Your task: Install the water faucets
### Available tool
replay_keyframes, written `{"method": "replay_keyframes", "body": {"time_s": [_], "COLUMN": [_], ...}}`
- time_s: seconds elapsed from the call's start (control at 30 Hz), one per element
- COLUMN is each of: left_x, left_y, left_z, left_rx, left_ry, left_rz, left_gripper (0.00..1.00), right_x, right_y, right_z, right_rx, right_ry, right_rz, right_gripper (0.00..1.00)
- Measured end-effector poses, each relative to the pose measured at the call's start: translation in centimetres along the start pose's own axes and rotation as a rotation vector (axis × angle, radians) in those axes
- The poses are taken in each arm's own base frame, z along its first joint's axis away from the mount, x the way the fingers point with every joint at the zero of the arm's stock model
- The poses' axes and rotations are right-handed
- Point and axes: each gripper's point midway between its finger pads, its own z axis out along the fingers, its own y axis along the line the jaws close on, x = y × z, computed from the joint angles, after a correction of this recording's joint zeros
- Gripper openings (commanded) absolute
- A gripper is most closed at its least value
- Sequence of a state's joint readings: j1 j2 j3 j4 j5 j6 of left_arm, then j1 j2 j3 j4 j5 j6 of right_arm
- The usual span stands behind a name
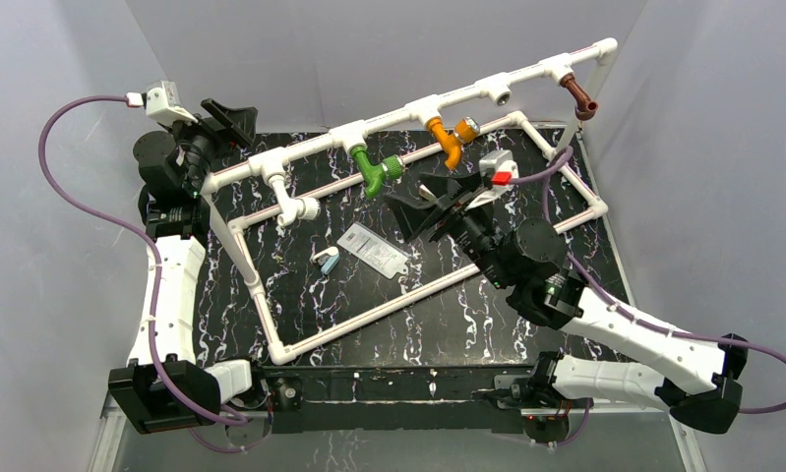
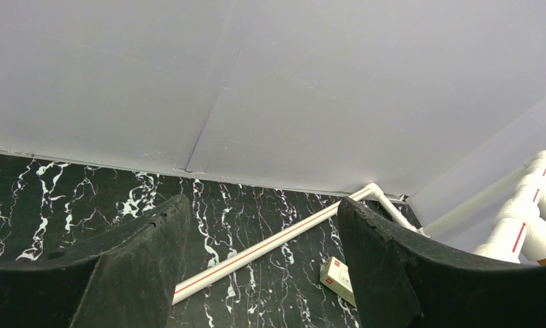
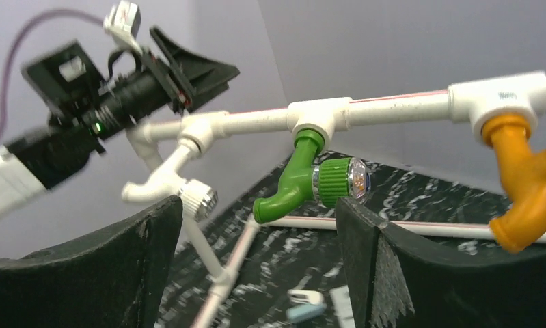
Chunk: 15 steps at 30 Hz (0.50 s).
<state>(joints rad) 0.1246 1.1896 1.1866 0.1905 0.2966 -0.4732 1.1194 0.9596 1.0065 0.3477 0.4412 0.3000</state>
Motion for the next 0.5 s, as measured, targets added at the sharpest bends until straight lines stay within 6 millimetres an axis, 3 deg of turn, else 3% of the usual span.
{"method": "replay_keyframes", "body": {"time_s": [0.23,0.5], "left_x": [0.0,0.0], "left_y": [0.0,0.0], "left_z": [0.0,0.0], "left_rx": [0.0,0.001], "left_ry": [0.0,0.001], "left_rz": [0.0,0.0], "left_gripper": [0.76,0.76], "right_x": [0.5,3.3], "right_y": [0.1,-1.7], "right_z": [-0.6,-2.0], "right_rx": [-0.144,-0.332], "right_ry": [0.112,0.259], "right_rz": [-0.546,-1.153], "right_gripper": [0.88,0.89]}}
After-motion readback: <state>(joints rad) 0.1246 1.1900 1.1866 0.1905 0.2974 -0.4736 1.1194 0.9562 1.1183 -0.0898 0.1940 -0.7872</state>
